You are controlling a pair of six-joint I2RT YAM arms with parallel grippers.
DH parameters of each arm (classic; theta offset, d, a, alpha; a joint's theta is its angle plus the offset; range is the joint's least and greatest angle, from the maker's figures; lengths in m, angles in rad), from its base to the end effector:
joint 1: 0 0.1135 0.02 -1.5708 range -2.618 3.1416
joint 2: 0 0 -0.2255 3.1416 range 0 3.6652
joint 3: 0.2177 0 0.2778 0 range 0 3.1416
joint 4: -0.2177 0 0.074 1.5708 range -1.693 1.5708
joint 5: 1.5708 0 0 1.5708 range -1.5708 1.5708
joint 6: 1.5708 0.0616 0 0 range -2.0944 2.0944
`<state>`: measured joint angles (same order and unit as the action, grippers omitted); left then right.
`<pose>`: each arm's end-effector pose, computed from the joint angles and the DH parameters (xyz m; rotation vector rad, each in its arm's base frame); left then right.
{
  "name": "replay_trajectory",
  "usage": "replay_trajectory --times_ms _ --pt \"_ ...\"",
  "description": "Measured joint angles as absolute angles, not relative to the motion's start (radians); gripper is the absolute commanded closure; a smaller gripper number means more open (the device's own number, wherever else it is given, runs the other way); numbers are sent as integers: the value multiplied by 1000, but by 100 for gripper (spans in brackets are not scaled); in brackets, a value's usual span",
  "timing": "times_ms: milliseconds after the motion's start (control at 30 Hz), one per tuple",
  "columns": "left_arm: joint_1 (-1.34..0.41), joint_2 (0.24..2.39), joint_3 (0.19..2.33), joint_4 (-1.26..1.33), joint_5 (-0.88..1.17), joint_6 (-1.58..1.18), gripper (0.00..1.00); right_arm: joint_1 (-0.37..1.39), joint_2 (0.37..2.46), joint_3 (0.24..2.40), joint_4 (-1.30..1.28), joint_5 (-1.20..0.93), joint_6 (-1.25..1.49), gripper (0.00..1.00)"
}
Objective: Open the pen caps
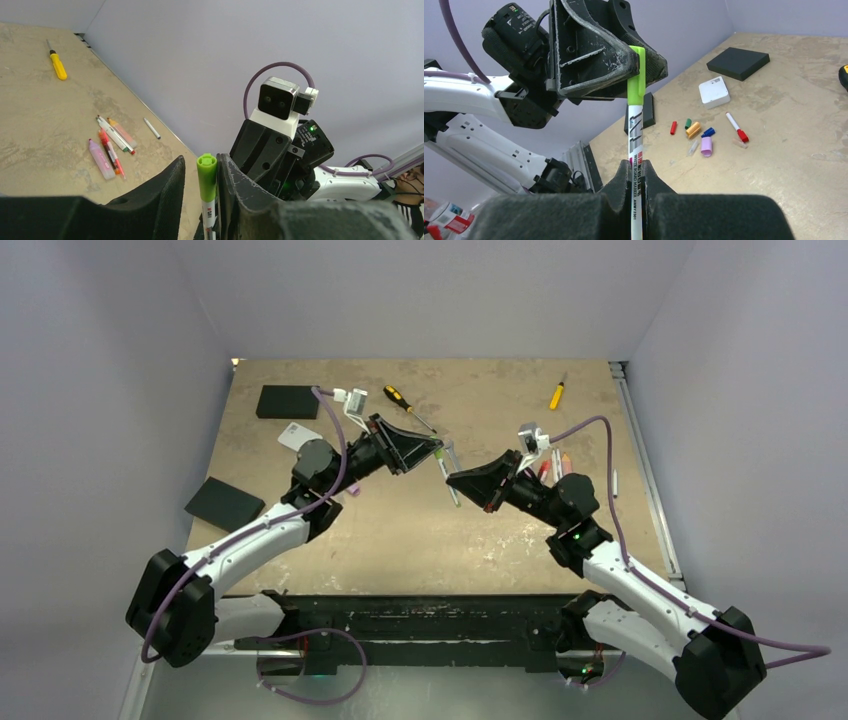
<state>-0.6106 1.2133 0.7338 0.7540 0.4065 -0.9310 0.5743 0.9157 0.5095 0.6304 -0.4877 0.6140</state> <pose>0.2606 -0.2121 0.2882 0.1578 1.4899 -1.5437 0.2200 0.1767 0.2688 -0.4192 1.4444 1.3037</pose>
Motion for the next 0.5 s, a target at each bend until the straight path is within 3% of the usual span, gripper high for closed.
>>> replay_trajectory --times_ms 100,200,267,300,333,367,433,500 --pt "-616 1226 748 754 417 -931 81 574 915 509 628 -488 613 100" --pt "-622 1233 757 754 431 -932 100 574 915 509 628 -488 614 100" --pt "-628 1236 763 756 439 -931 100 574 915 509 624 -489 614 100" --pt "-630 1238 764 757 440 -932 100 574 914 509 624 -489 616 91" --pt "-630 1240 765 759 442 -932 100 575 913 509 624 -490 618 71" --pt "-630 1242 765 763 443 -933 100 575 912 509 623 -489 621 57" --pt "-630 1243 765 763 451 -936 100 575 912 514 613 -490 635 44" --pt "-635 1244 765 763 462 -943 100 575 921 542 580 -492 630 41"
